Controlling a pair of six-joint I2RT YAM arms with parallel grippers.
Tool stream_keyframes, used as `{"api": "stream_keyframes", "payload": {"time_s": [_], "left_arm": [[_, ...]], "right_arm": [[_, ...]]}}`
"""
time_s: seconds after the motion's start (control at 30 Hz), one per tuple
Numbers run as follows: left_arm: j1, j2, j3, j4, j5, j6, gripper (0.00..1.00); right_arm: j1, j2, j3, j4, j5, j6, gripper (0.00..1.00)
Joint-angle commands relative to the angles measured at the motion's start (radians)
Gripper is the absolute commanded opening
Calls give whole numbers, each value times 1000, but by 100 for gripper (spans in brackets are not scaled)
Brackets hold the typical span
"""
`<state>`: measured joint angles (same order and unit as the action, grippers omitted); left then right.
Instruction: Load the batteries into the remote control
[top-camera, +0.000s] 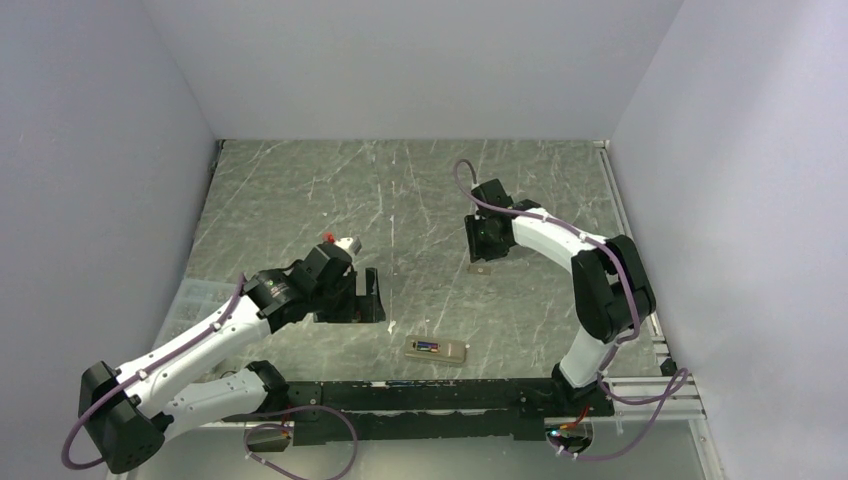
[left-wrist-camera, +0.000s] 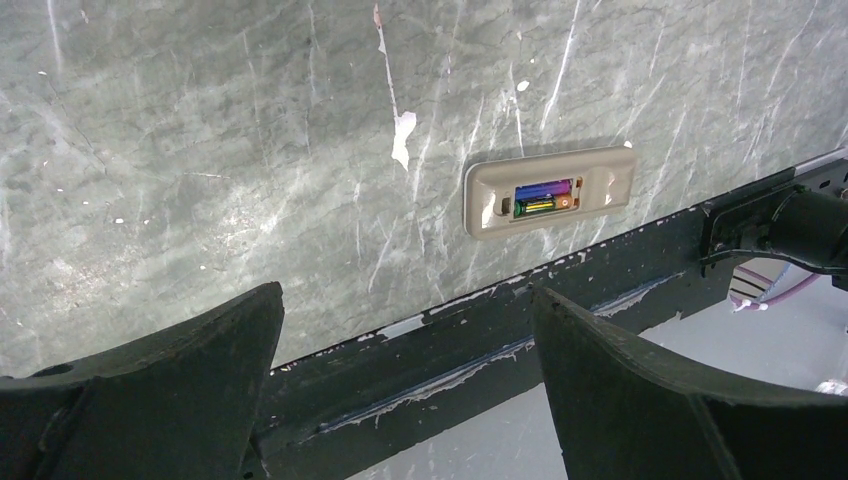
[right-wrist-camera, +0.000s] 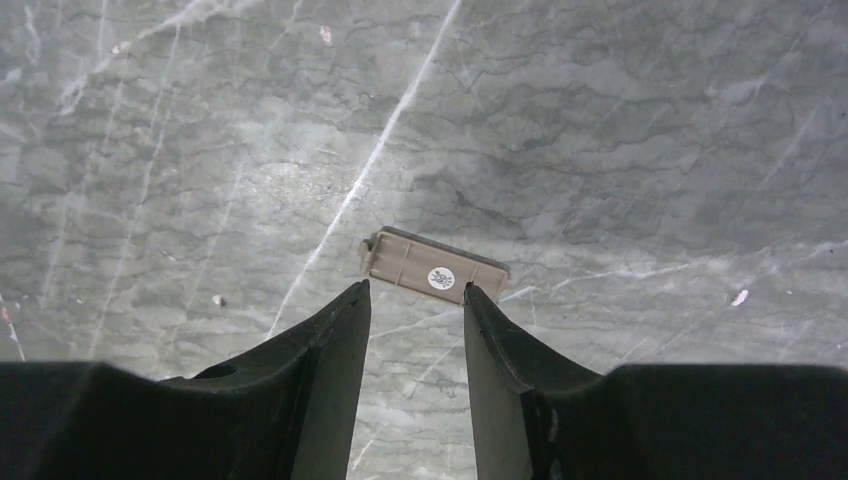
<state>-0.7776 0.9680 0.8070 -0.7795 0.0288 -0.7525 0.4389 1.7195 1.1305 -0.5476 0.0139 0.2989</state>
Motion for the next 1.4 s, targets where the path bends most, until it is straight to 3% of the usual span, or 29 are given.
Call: {"api": "stream_keyframes", "payload": {"time_s": [0.0, 1.37], "left_arm": [[4, 4, 14, 27, -2, 11, 100], [5, -94, -49, 16, -15, 44, 100]], "right_arm": [[20, -20, 48, -12, -33, 29, 42], [84, 155, 150, -90, 66, 143, 26]]}}
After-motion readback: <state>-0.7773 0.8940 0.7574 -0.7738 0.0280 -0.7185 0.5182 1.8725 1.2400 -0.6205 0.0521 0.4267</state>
